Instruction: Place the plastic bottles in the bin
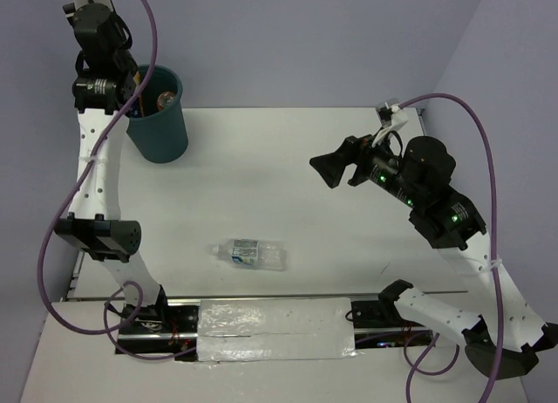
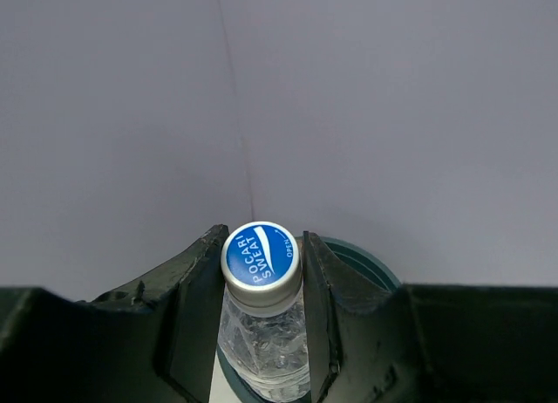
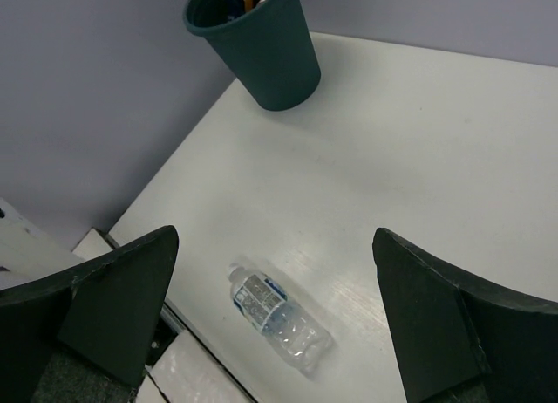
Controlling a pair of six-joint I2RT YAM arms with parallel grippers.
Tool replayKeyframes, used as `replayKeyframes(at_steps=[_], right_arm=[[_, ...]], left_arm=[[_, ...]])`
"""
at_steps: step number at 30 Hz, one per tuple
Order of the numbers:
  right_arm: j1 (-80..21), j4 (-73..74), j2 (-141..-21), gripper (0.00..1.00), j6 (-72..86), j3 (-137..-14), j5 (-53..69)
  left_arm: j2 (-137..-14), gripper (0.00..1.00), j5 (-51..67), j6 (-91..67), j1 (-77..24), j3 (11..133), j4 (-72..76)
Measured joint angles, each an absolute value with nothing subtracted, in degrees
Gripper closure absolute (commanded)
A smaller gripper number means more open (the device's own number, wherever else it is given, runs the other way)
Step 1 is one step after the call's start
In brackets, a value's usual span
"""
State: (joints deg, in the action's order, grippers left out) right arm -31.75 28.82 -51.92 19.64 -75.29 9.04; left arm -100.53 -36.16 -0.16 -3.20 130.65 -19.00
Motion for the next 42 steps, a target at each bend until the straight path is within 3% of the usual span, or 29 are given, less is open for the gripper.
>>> replayKeyframes(at_steps=[8, 20, 22, 23, 25, 26, 27, 35, 42], right_arm=[[-31.7, 28.8, -52.1, 0.00, 19.6, -74.7, 8.7], [-31.7, 28.8, -52.2, 0.00, 20.1, -73.4, 8.6], [-31.7, 28.8, -52.2, 0.00, 20.1, -73.4, 8.6], [-31.7, 28.8, -52.2, 0.00, 20.1, -73.4, 8.6], [-31.7, 28.8, -52.2, 0.00, 20.4, -73.4, 8.6], [-31.7, 28.8, -52.2, 0.00, 20.5, -73.4, 8.6], [-31.7, 28.7, -52.2, 0.00, 20.7, -73.4, 8.6], [-31.7, 28.9, -54.0, 0.00, 21.2, -73.2, 9.0], [-33.3, 32.0, -59.9, 0.00, 21.3, -72.7, 12.9]], left_arm=[[-107.0, 1.00, -34.3, -3.3, -0.1, 126.7, -17.3], [-107.0, 1.00, -32.6, -6.8, 1.4, 109.4, -13.6], [-107.0, 0.92, -32.5, -7.5, 1.5, 108.4, -13.4], [-107.0, 0.62, -32.5, -7.8, 1.5, 108.2, -13.5], [-107.0, 0.35, -32.5, -8.0, 1.5, 108.2, -13.8], [-106.9, 0.04, -32.1, -8.6, 1.5, 108.2, -14.0], [-106.9, 0.01, -32.0, -8.9, 1.5, 108.4, -14.5], [-105.5, 0.01, -27.7, -9.4, 1.0, 118.3, -22.4], [-94.0, 0.01, -23.2, -9.9, -2.9, 122.7, -26.8]])
